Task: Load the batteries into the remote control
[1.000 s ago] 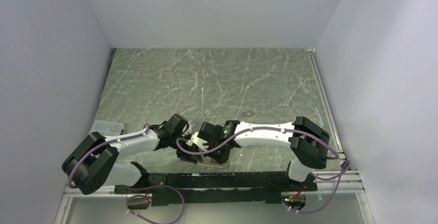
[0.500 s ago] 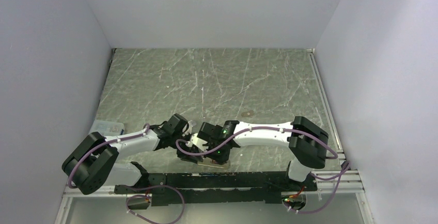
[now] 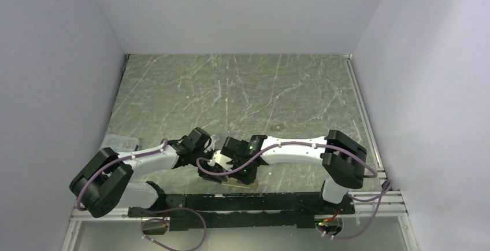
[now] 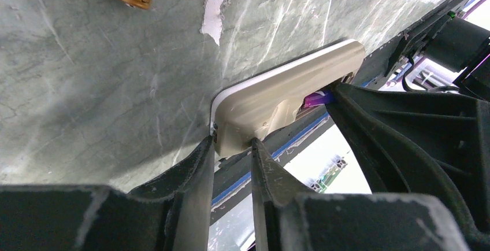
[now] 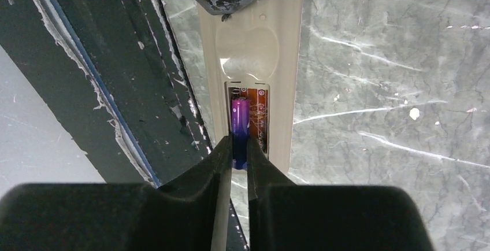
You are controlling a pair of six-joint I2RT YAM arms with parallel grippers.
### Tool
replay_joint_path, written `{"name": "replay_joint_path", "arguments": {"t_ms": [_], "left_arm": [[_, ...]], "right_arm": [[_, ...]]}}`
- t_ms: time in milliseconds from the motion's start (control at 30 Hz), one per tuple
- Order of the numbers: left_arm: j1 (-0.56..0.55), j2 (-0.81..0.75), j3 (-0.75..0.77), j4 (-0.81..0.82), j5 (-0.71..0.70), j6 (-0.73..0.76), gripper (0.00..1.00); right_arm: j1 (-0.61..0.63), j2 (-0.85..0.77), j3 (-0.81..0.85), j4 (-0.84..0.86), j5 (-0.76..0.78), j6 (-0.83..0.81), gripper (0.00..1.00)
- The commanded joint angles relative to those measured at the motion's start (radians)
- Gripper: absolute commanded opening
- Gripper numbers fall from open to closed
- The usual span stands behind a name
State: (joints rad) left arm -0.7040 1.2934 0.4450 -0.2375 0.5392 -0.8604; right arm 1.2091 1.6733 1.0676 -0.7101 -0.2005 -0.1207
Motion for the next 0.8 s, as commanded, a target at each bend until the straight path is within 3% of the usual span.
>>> {"name": "replay_joint_path", "arguments": {"t_ms": [0, 767], "left_arm": [[-0.015, 0.028, -0.009, 0.018, -0.030, -0.003, 0.29], [-0.020, 0.041, 0.001, 0.019, -0.029, 0.004, 0.28]], "right_arm": [[-0.002, 0.003, 0.032, 0.012, -0.021, -0.019, 0.15], [-0.002, -0.054, 0.043, 0.012, 0.043, 0.008, 0.26]]}}
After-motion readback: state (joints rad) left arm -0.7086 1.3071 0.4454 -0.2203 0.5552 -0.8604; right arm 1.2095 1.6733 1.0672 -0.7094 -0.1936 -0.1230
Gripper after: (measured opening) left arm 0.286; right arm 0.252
